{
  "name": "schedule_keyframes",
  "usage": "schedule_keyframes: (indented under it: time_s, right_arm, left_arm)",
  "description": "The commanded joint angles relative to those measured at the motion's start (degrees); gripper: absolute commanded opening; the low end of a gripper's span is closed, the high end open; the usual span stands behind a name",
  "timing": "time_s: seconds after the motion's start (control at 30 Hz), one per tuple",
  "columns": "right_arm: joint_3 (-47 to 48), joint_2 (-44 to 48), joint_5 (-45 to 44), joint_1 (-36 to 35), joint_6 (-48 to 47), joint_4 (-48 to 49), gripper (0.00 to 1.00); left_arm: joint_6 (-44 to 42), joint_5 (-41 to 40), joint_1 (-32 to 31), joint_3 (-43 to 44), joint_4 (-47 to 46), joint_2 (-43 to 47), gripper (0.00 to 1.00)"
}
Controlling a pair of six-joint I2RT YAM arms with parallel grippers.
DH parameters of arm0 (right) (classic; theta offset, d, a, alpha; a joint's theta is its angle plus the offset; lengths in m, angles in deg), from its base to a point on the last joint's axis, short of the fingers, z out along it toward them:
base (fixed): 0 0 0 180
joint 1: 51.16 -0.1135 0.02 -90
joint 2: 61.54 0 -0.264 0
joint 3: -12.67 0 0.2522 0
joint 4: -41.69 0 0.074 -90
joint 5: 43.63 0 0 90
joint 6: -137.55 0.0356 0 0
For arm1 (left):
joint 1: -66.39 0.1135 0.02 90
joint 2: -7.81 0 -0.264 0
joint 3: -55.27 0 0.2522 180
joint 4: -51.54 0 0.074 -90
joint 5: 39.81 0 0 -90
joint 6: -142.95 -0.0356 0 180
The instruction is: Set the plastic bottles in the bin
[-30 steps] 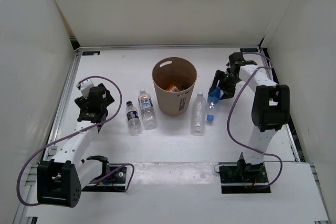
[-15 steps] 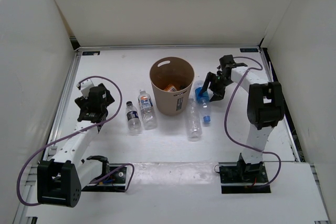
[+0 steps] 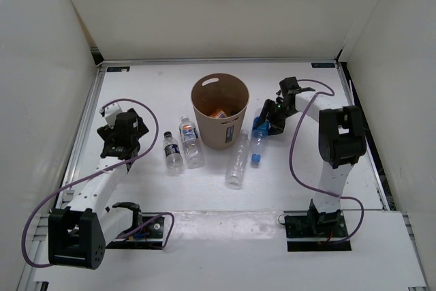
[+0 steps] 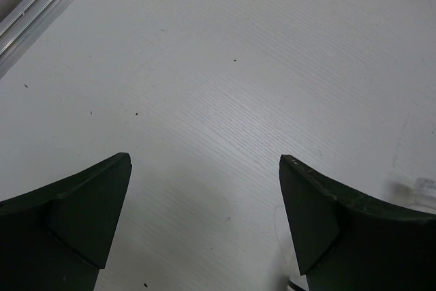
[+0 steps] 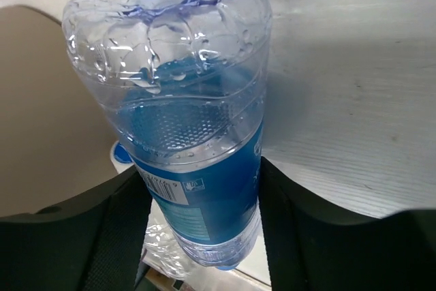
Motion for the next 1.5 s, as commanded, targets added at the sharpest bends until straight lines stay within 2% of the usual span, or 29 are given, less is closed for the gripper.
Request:
schedule_keyframes:
  time_s: [0.0,0.07,0.13,0.17,0.37,0.5,0.6,0.63,0.67,0.73,0.93,0.97,1.07,1.23,1.27,1.43,1.47]
  right_arm:
    - [-3.1,-0.2,-0.4,-0.5,1.8,2.3,0.58]
    - [-4.0,1.9,-0.9,0.2,1.9,2.7,0.45]
    - [-5.5,4.9,-1.2,2.0,1.8,2.7,0.38]
    - [-6.6,5.9,-0.3,2.6,1.5,2.9,0.29]
    - [-4.2,17.5,-5.6,4.6,-0.3,-3.5,0.22]
    - [-0.8,27.2,-14.3,3.8,-0.4,-6.6,0.17]
    - [8.2,32.7,-22.8,0.2,0.0,-10.1,0.15]
    - [12.0,33.9,-29.5,-2.2,0.0,-11.5,0.12]
    - [15.8,34.8,-31.4,-4.8,0.1,-11.9,0.11]
    - [20.1,35.8,-36.7,-8.5,-0.7,-10.6,0.11]
    - [31.1,32.0,-39.2,-18.2,-7.0,-4.3,0.11]
    - [32.6,31.1,-39.9,-21.6,-7.6,-3.1,0.11]
    - [32.6,26.9,-43.3,-26.8,-12.9,0.7,0.11]
    - [36.1,19.3,-42.7,-28.2,-14.8,4.4,0.11]
    - [37.5,18.6,-45.3,-29.5,-15.4,4.6,0.11]
    - [38.3,15.3,-47.9,-30.2,-15.2,5.0,0.18]
    - [38.2,15.1,-47.8,-29.1,-14.4,4.6,0.24]
  left_arm:
    - [-0.2,0.5,0.3,0.2,-0.6,0.5,1.0]
    - [-0.4,0.5,0.4,0.4,-0.3,0.2,1.0]
    - [-0.3,0.5,0.4,0.6,0.0,0.1,1.0]
    - [-0.2,0.4,0.4,0.5,0.0,0.1,1.0]
    - [0.0,0.5,0.4,0.5,0.0,0.1,1.0]
    - [0.0,0.5,0.5,0.4,0.2,0.3,1.0]
    - [-0.2,0.7,0.5,-0.1,-0.3,0.8,1.0]
    - [-0.2,0.6,0.6,-0.3,-0.5,0.9,1.0]
    - [-0.2,0.6,0.5,-0.4,-0.6,1.2,1.0]
    - [-0.2,0.7,0.5,-0.6,-0.7,1.3,1.0]
    - [0.0,0.7,0.6,-0.2,-0.7,1.1,1.0]
    - [-0.2,0.8,0.4,-0.1,-0.4,1.0,1.0]
    - [-0.1,0.8,0.7,-0.1,-0.5,1.0,1.0]
    - [0.0,1.1,0.6,-0.2,-0.3,0.9,1.0]
    - [0.1,1.3,0.5,-0.2,-0.5,0.8,1.0]
    - [0.0,1.3,0.6,-0.1,-0.7,0.6,1.0]
    - [0.0,1.5,0.6,0.1,-0.6,0.6,1.0]
